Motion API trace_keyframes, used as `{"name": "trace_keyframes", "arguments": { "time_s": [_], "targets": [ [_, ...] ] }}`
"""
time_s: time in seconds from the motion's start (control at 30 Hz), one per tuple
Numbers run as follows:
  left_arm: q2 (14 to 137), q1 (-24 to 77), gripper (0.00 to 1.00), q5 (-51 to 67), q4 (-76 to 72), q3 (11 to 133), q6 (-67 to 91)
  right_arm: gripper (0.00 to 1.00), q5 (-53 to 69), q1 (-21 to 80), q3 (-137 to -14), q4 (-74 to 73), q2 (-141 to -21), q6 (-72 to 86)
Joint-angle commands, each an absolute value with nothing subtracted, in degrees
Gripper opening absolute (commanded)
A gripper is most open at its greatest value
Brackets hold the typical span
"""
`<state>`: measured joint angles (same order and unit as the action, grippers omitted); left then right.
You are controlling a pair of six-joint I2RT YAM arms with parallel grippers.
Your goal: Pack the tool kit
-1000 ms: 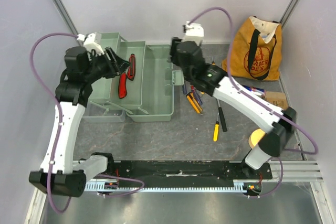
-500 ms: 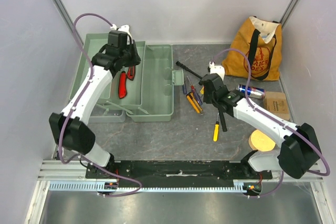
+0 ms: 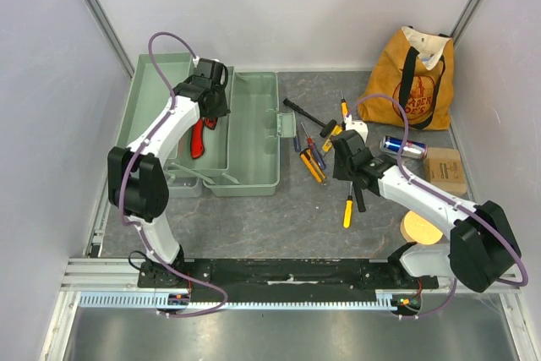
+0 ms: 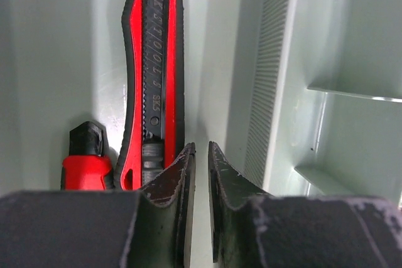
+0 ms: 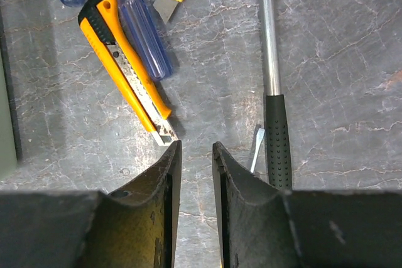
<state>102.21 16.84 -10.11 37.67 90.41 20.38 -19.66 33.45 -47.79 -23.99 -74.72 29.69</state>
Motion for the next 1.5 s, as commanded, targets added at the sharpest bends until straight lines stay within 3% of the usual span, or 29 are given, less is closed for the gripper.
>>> {"name": "trace_keyframes", "arguments": {
  "time_s": [0.0,0.37,0.87,1.1,1.47],
  "targets": [
    [104.06,16.35,0.19,-14.23,36.74,92.29,22.67,0.33,-18.37,32.87,-46.15,-21.62,-73.12,31.20],
    [103.36,13.71,0.21,-19.60,37.00,91.49,23.90,0.37,-16.97,32.70,-46.14,-18.81,-78.48,29.36],
    [91.42,14.77,0.36,-2.82,37.53,96.85,24.00,0.62,-12.48,35.51,-50.27,-10.73,-93.24,20.92],
    [82.45,14.76,0.44,1.49,38.85,96.15,23.64,0.59,-13.97,37.26,-54.31,-10.63,-98.52,21.27],
    [72.25,14.76,0.48,2.46,39.46,92.29,22.50,0.52,-19.68,39.37,-61.61,-12.04,-105.64,19.86]
  ]
}}
